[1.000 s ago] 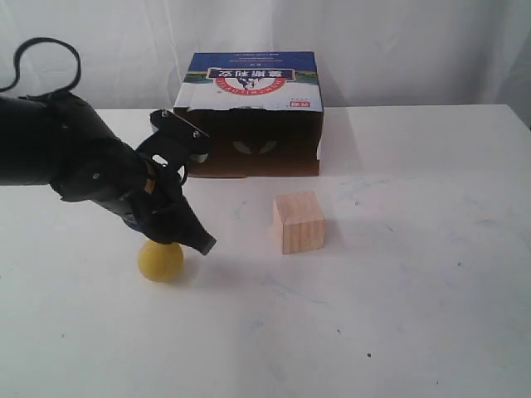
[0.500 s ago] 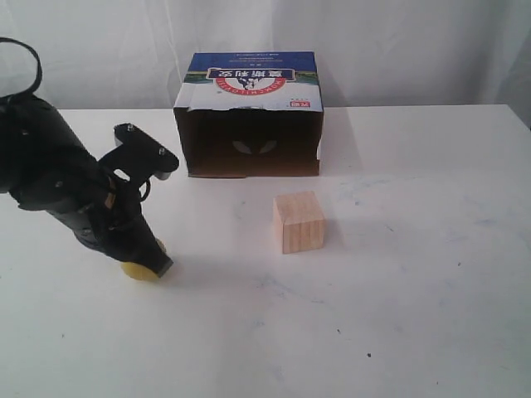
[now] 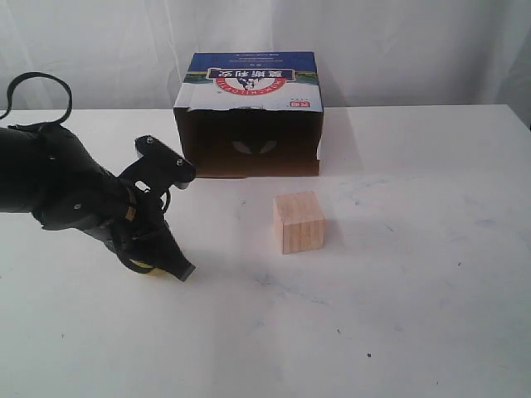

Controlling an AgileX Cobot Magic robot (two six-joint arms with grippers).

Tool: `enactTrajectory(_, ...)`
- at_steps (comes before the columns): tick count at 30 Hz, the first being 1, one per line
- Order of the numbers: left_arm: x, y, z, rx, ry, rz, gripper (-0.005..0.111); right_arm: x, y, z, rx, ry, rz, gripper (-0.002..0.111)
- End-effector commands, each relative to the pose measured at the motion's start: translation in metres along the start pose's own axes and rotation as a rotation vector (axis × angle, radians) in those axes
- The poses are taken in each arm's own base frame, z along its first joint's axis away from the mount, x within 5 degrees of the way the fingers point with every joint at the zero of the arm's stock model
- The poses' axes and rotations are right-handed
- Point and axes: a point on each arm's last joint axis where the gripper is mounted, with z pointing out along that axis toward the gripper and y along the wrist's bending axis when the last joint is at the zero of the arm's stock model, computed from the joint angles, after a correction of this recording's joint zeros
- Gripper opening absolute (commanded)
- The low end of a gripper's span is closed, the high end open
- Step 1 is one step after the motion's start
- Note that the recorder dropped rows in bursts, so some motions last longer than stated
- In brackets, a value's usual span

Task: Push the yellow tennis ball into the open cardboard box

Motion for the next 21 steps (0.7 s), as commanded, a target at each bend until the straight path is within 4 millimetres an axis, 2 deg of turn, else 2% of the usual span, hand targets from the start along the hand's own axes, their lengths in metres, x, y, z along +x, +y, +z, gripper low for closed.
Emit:
enactTrajectory(1,0.005,-0.010,0.006,0.015,0.051,-0.015,0.000,0.001,0.000,0.000,0.000,-0.009,-0.005,0.000)
enactTrajectory(7,-0.010,-0.019,0.000,0.024,0.010,-0.002,0.000,0.001,0.000,0.000,0.000,-0.009,-0.005,0.000)
enactTrajectory(11,-0.023,-0.017,-0.012,0.006,-0.015,0.008,0.000,0.001,0.000,0.000,0.000,-0.009,-0.005,0.000)
enactTrajectory(18,-0.018,-0.004,-0.044,-0.062,0.044,0.035,0.000,0.001,0.000,0.000,0.000,-0.009,-0.005,0.000)
enactTrajectory(21,-0.017,0.009,-0.047,-0.100,0.045,0.030,0.000,0.001,0.000,0.000,0.000,-0.009,-0.005,0.000)
